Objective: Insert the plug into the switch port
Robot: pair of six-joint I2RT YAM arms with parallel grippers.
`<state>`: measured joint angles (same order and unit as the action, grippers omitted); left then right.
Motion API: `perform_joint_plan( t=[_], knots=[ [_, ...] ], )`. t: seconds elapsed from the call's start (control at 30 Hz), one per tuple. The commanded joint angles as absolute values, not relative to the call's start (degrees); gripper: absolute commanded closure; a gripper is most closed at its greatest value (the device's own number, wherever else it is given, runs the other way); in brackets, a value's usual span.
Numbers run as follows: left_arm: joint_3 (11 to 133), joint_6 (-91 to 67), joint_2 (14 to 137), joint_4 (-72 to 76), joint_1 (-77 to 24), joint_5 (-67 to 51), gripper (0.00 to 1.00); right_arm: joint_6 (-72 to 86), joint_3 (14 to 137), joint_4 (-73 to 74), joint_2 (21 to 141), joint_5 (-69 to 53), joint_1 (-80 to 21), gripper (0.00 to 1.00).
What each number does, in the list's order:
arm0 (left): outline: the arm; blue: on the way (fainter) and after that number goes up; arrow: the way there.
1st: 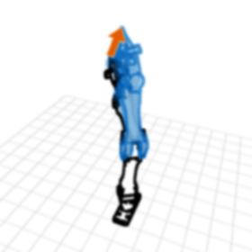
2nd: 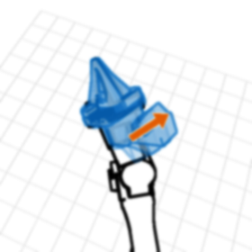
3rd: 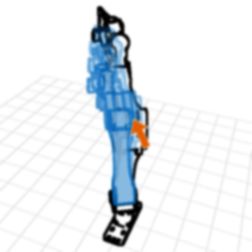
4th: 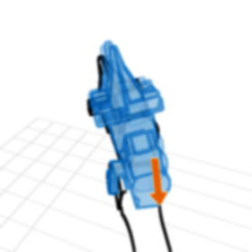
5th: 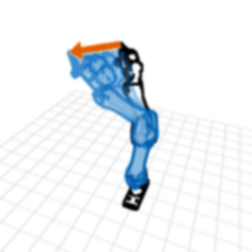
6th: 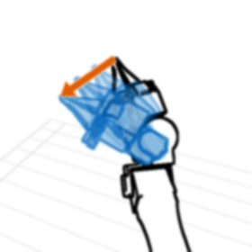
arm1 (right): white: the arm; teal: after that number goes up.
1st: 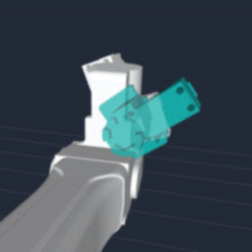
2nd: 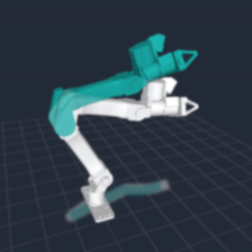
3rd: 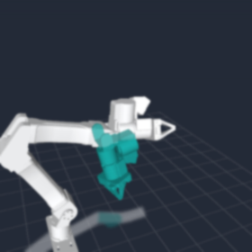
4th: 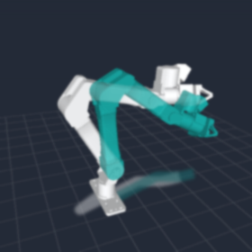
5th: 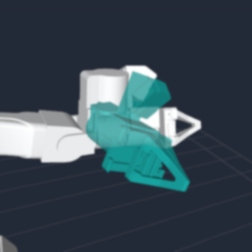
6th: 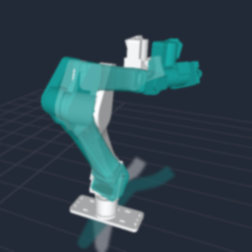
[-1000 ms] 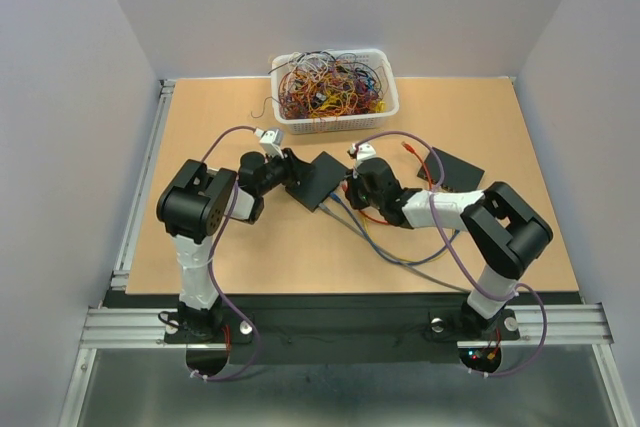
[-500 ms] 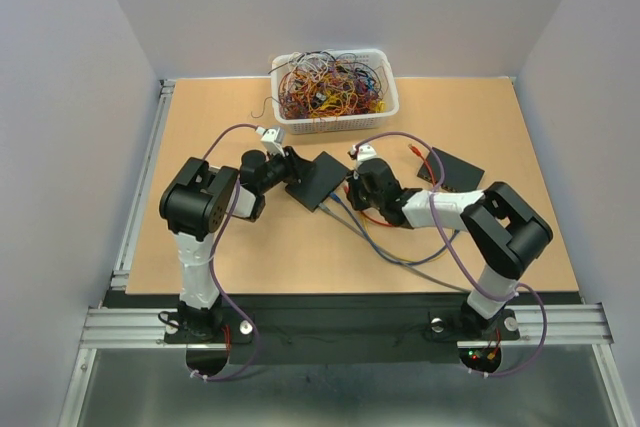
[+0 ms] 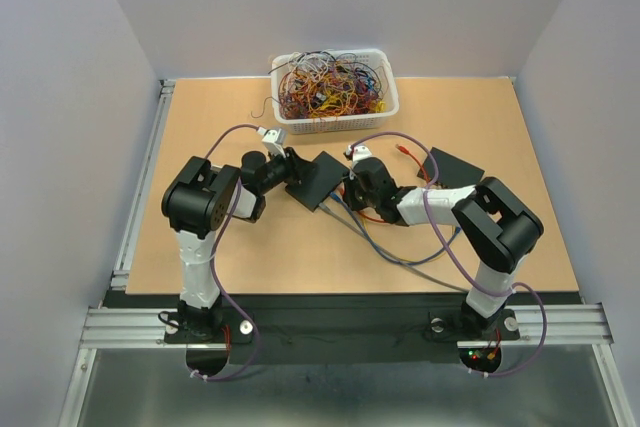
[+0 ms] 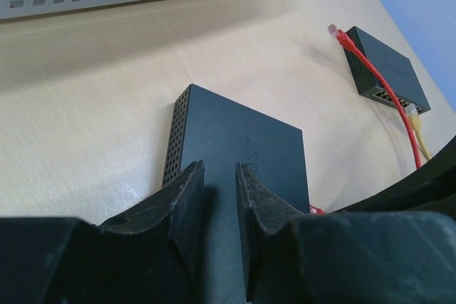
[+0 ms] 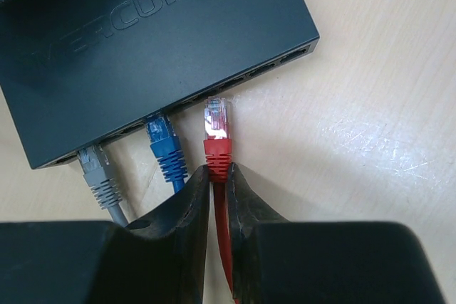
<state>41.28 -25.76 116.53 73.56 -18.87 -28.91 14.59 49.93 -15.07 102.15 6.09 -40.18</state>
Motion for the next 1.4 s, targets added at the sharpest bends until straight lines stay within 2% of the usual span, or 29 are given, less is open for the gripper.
perform_joint_plan(
  t=[0.0,1.0,1.37],
  knots=[
    [41.9,-24.9,117.5,75.7,-18.6,-30.6,0.64,14.8,51.5,-17.8,101.8,6.2,-40.6,1.0],
    [42.6,-24.3,118.6,75.7,-19.3,-32.4,0.65,12.2,53.3,-21.2,100.6,1.0,-42.7,1.0],
    [42.8,-23.6,118.6,75.7,-19.7,-34.4,0.66,11.1,55.5,-20.7,102.4,3.7,-42.8,1.0]
  ],
)
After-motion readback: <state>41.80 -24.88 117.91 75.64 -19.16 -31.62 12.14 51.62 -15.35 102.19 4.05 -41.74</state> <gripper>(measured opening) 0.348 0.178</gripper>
